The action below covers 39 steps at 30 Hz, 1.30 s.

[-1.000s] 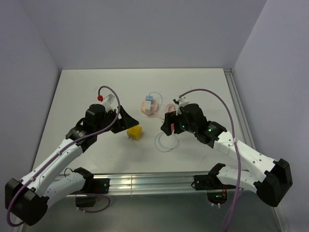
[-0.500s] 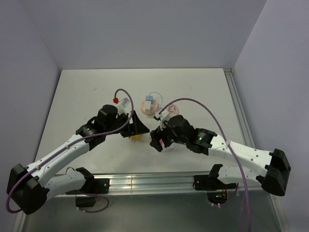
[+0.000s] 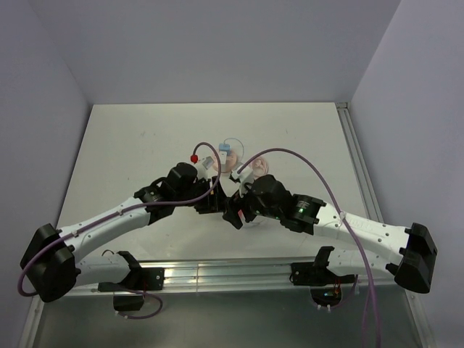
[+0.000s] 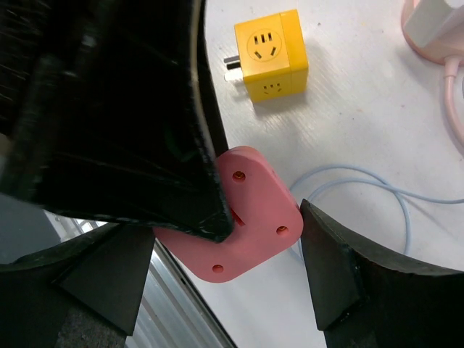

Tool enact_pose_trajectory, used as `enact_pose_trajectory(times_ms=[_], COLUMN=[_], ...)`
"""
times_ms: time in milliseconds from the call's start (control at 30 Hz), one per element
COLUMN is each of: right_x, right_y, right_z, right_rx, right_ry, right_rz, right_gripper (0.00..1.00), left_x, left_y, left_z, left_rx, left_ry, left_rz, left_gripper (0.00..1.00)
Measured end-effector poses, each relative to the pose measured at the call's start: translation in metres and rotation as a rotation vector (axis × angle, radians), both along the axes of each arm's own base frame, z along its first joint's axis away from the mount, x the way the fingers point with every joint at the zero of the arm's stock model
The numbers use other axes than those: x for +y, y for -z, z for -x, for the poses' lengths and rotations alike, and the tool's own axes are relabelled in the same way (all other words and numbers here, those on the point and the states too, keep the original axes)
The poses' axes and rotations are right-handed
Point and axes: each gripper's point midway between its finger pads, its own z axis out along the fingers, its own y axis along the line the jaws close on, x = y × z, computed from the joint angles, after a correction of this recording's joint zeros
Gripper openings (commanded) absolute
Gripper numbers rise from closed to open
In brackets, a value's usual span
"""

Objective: Insert the plug

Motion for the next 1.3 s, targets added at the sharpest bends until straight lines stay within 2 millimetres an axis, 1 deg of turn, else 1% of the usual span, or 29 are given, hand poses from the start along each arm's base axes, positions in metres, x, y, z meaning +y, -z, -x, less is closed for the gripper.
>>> enact_pose_trajectory(times_ms=[33,100,133,200,233,267,300,333,367,400,433,467,567,667,700,733,800,900,967,1000,1100,1233,1300], right_x=[0.001,0.001,0.001,0.001,0.001,0.0,0.0,0.0,0.0,0.0,0.0,0.0,0.003,0.007,0.009,0.011,0.012,-0.001,-0.005,-0.007,-0.007,-0.002,0.002], right_y=[-0.002,-0.003,-0.003,-0.002,-0.001,0.0,0.001,0.0,0.0,-0.001,-0.001,-0.001,-0.008,-0.021,-0.026,-0.031,-0.039,-0.042,-0.047,-0.049,-0.055,-0.063,-0.067], right_z=[0.0,0.0,0.0,0.001,0.001,0.002,0.001,0.001,0.0,0.0,0.0,0.001,0.001,0.0,0.0,0.001,0.005,0.01,0.013,0.015,0.021,0.03,0.035], right_rx=[-0.004,-0.007,-0.008,-0.007,-0.006,-0.004,-0.003,-0.005,-0.008,-0.011,-0.012,-0.012,-0.02,-0.04,-0.046,-0.053,-0.041,0.004,0.025,0.035,0.078,0.137,0.16], right_ry=[0.001,-0.001,0.0,-0.001,-0.001,-0.001,0.003,0.003,0.007,0.007,0.007,0.006,0.005,0.006,-0.001,-0.005,-0.004,0.029,0.043,0.047,0.041,0.007,-0.016], right_rz=[-0.007,-0.012,-0.013,-0.014,-0.014,-0.013,-0.012,-0.016,-0.017,-0.021,-0.025,-0.031,-0.058,-0.11,-0.128,-0.148,-0.18,-0.191,-0.215,-0.226,-0.264,-0.322,-0.349], right_gripper=[0.0,0.0,0.0,0.06,0.09,0.17,0.25,0.34,0.5,0.58,0.63,0.71,0.74,0.76,0.78,0.91,0.91,0.91,0.91,0.91,0.87,0.76,0.73], left_x=[-0.002,-0.006,-0.007,-0.01,-0.012,-0.013,-0.014,-0.015,-0.015,-0.015,-0.014,-0.013,-0.01,-0.002,0.001,0.003,0.011,0.031,0.039,0.041,0.046,0.047,0.045], left_y=[0.001,0.0,0.0,-0.002,-0.003,-0.005,-0.007,-0.008,-0.009,-0.009,-0.01,-0.01,-0.018,-0.032,-0.037,-0.043,-0.052,-0.062,-0.07,-0.075,-0.084,-0.093,-0.096], left_z=[0.0,0.0,0.0,0.001,0.002,0.002,0.002,0.002,0.001,0.0,0.0,0.0,-0.001,-0.002,-0.001,-0.001,-0.001,-0.013,-0.015,-0.014,-0.01,-0.002,0.002], left_rx=[0.002,0.006,0.003,0.005,0.003,0.005,0.002,-0.003,-0.005,-0.01,-0.014,-0.017,-0.046,-0.102,-0.119,-0.138,-0.188,-0.271,-0.311,-0.333,-0.37,-0.401,-0.409], left_ry=[0.001,0.007,0.011,0.02,0.023,0.026,0.026,0.024,0.021,0.017,0.012,0.009,-0.014,-0.054,-0.066,-0.078,-0.105,-0.191,-0.215,-0.22,-0.223,-0.201,-0.18], left_rz=[0.001,0.014,0.019,0.029,0.033,0.041,0.043,0.045,0.046,0.044,0.041,0.04,0.042,0.066,0.079,0.096,0.113,0.121,0.135,0.15,0.191,0.254,0.285], left_gripper=[0.54,0.5,0.45,0.37,0.24,0.1,0.0,0.0,0.0,0.0,0.0,0.0,0.0,0.0,0.0,0.0,0.0,0.0,0.0,0.0,0.0,0.0,0.0])
